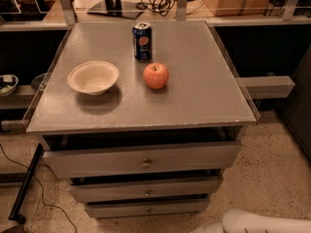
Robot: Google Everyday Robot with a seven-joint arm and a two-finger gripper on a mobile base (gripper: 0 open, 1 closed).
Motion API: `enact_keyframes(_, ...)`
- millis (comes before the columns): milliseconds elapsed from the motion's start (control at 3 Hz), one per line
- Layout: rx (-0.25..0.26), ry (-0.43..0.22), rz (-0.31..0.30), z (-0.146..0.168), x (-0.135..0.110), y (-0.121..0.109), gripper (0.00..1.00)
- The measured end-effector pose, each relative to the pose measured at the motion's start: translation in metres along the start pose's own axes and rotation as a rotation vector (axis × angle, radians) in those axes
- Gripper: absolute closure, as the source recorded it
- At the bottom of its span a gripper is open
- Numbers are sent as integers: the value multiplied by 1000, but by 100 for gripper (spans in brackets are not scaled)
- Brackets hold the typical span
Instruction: Open bottom drawer
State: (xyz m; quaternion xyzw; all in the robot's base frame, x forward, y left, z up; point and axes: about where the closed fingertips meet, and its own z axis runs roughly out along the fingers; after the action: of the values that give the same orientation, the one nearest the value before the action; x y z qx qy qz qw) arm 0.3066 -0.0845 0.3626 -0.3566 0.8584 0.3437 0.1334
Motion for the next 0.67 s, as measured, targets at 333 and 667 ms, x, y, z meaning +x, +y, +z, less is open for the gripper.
enact_keyframes(333,22,-36,4,0,-10,-17,100)
enact_keyframes(667,25,-49,0,8,-26,-33,100)
